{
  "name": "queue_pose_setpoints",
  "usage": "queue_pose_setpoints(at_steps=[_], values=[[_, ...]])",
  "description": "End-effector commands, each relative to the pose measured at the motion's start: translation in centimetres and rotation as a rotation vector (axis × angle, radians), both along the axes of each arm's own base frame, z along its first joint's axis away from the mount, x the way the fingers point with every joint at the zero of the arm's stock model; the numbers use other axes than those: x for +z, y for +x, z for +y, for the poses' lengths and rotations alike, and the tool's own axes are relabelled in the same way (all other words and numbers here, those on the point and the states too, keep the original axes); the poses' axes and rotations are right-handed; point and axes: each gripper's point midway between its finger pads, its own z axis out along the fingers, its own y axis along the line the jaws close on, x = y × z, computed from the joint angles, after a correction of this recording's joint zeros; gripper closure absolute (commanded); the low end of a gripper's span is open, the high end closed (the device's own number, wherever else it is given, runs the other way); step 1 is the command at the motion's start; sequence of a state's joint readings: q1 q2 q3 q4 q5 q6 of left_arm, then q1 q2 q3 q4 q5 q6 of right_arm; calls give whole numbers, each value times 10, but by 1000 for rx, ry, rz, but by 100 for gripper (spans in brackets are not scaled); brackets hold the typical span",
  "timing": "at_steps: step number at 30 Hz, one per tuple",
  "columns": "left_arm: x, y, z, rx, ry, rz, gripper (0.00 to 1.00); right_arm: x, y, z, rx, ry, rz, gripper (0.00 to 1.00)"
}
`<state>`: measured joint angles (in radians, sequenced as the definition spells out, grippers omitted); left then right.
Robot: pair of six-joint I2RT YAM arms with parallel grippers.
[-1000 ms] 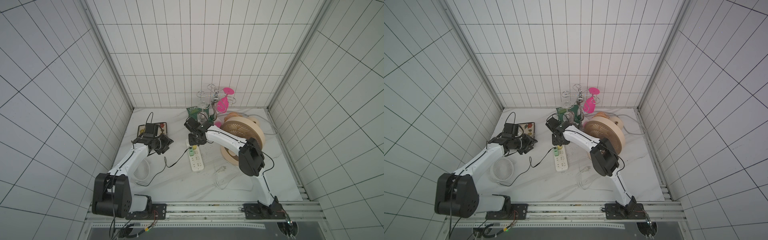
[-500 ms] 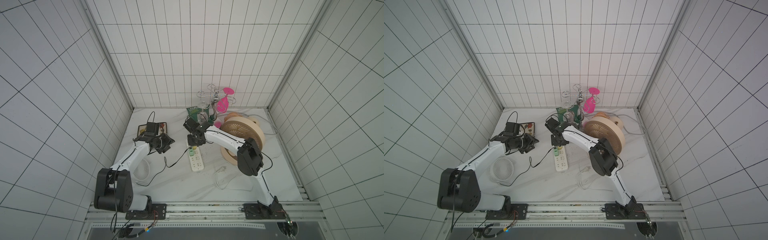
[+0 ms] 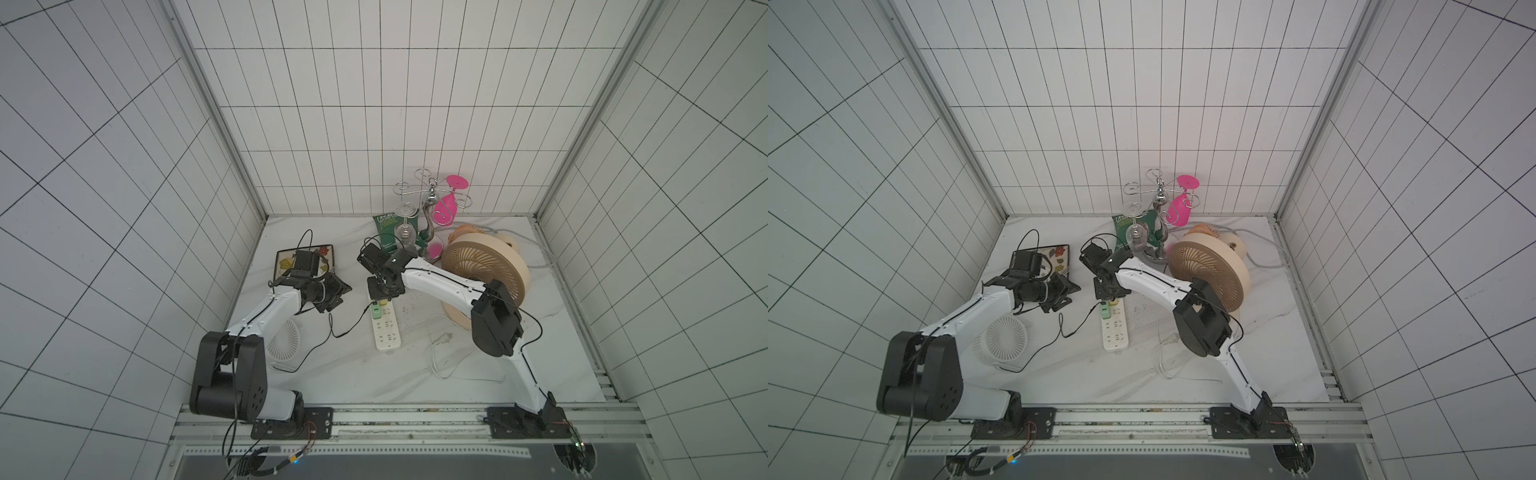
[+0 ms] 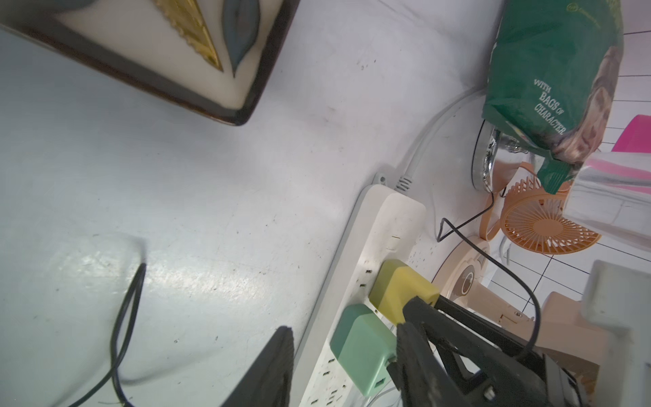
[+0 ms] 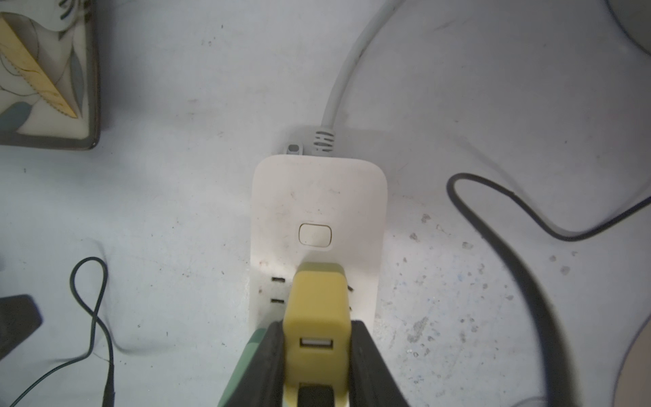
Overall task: Unplug the desk fan from the power strip
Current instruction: Move the socket to the center of the board.
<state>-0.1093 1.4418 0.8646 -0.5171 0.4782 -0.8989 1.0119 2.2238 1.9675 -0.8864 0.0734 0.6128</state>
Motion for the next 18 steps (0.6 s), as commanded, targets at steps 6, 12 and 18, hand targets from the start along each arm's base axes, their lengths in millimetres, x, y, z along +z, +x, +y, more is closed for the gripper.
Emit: queue_pose_setpoints(at_steps=[6, 12, 18], values=[[-10, 5, -23, -131, -69, -58, 49, 14, -34, 0, 85, 19, 50, 87], [-22, 6, -53, -204, -105, -56, 49, 13, -41, -5, 90, 40, 55, 87], [-40, 6, -63, -223, -129, -22, 50, 12, -40, -5, 86, 37, 51, 87]])
